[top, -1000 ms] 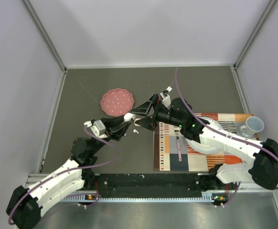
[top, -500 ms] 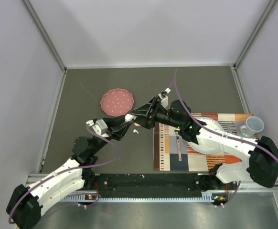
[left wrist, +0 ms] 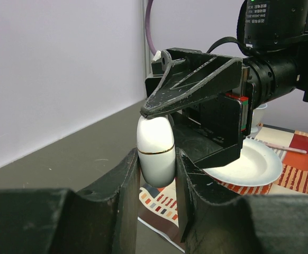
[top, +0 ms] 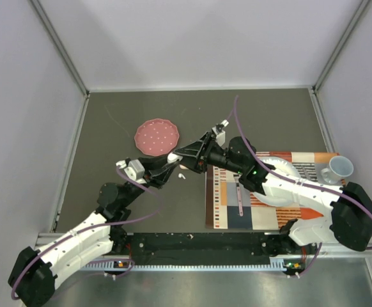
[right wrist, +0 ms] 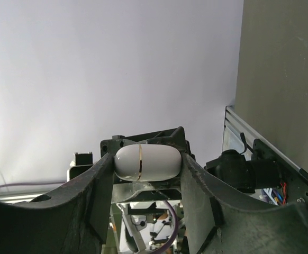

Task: Insert the wireless bluetooth earbuds into the charging case
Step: Pass from the left arm to the right, then pass from the right arm to the left

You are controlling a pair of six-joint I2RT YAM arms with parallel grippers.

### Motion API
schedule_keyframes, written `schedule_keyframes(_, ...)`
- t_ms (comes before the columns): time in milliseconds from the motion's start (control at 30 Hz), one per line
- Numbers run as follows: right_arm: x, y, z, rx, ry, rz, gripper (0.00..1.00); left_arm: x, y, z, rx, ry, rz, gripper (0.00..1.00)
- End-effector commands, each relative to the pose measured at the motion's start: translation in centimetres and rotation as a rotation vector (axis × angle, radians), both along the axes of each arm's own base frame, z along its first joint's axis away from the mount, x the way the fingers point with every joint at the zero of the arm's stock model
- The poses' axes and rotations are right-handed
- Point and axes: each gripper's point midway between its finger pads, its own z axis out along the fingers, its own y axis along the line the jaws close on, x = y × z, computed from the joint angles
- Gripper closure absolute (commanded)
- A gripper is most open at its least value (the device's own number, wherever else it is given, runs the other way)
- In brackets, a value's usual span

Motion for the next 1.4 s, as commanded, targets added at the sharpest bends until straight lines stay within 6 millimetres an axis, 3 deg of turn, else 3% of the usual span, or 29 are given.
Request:
schedule_keyframes(0,-0.83,0.34,2.35,0.077,-0.064,0.032,0.89,-0.02,-0.05,1.84,-0.026,-0.007,-0.006,0.87)
schedule_keyframes(100,-0.87,0.37,2.43,0.085,-0.070,0.035,0.96,0.07,-0.24,1.93,-0.025,0.008,-0.014,0.76)
schedule_keyframes(300,-0.86,0.15,2.28,0.098,-0.056,0.023,0.96,-0.12,-0.33,2.19,-0.041,-0.008,-0.025,0.61)
schedule_keyframes(500,-0.91,0.22,2.08,0.100,-0.049,0.026,0.96,-0.13,-0.37,1.90,-0.054,-0.012,-0.029,0.56)
schedule_keyframes(1167,-1.05,0.40,2.21,0.130,-0.037,0.036,0.96,-0.25,-0.27,1.90,-0.085,-0.025,-0.033,0.60)
schedule_keyframes(1267,-1.02,0.43,2.16,0.132,-0.036,0.036,0.96,-0.25,-0.32,1.91,-0.083,-0.027,-0.035,0.70)
schedule_keyframes(1367,-1.04,0.49,2.18,0.133,-0.037,0.039,0.96,-0.20,-0.43,1.82,-0.078,-0.023,-0.038,0.73)
